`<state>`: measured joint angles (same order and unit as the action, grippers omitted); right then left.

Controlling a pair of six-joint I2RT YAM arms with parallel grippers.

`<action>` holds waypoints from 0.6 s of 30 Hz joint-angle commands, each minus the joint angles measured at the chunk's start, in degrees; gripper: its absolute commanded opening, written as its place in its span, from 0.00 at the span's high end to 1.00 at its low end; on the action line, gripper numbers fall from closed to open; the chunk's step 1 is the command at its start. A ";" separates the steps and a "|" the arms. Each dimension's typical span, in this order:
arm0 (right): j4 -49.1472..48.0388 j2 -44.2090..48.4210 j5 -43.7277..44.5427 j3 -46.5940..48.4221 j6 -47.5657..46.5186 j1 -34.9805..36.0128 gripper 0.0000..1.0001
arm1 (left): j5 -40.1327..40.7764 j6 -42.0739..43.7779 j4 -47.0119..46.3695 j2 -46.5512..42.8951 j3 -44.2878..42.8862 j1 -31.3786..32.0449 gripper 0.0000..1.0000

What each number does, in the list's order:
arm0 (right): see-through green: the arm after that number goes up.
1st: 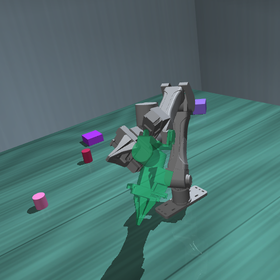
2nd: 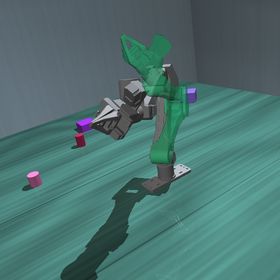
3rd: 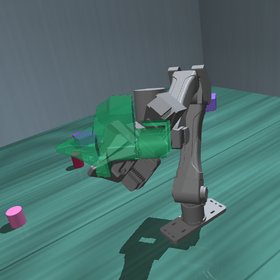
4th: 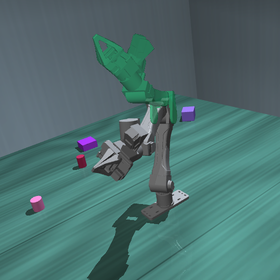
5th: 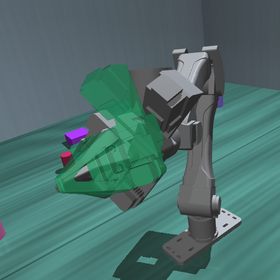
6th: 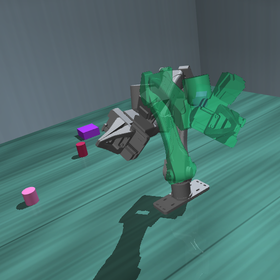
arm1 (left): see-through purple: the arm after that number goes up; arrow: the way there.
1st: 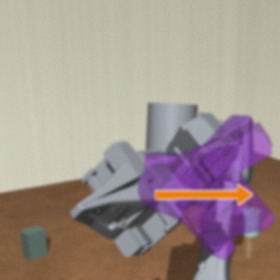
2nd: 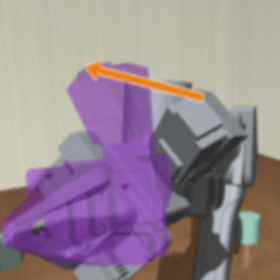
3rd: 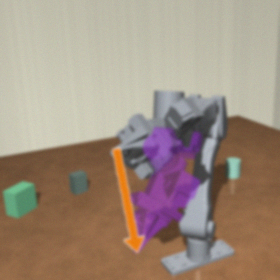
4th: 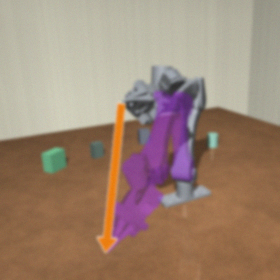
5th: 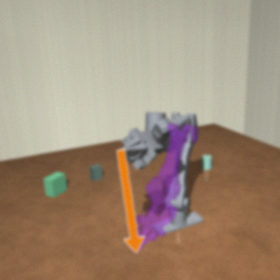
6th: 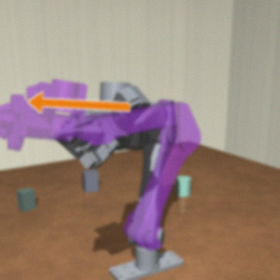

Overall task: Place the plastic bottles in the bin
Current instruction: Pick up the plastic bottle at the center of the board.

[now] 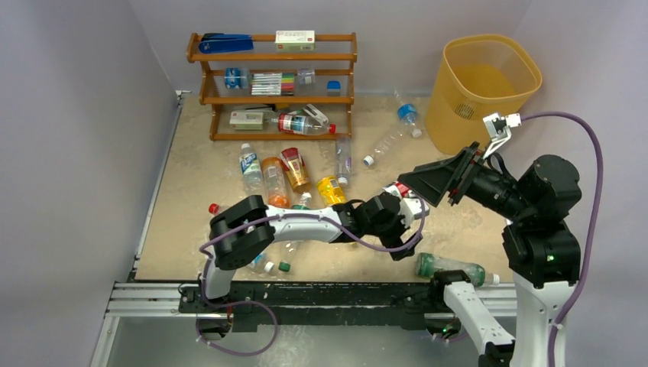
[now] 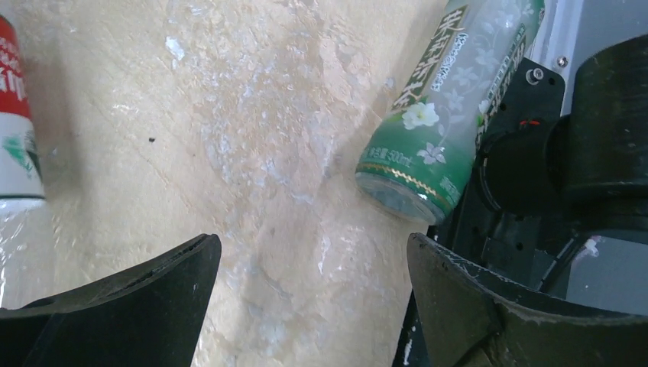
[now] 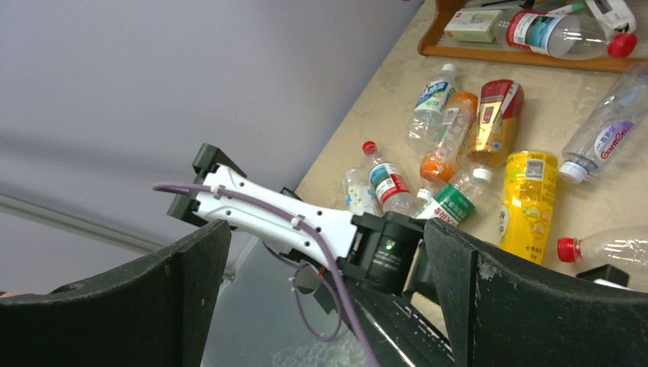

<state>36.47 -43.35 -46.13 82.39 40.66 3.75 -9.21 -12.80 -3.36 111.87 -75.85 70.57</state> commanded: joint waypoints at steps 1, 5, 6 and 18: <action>-1.73 -1.37 -1.75 -0.24 0.39 0.15 0.00 | -9.26 1.20 -3.98 3.30 -6.26 -0.25 0.09; -1.37 -1.26 -1.56 -0.90 -0.14 0.12 0.00 | -13.12 0.87 -4.46 5.16 -7.38 -0.16 0.09; -1.58 -1.03 -1.80 -1.35 -0.19 0.14 0.00 | -13.87 0.77 -4.59 4.96 -7.00 -0.16 0.09; -4.06 0.01 -1.68 -6.28 0.02 0.12 0.00 | -13.62 2.81 -6.00 5.60 -5.93 0.19 0.09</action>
<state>35.81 -43.75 -46.22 75.85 40.60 3.75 -23.24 -12.51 -6.39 117.38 -80.47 70.54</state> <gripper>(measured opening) 0.998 0.908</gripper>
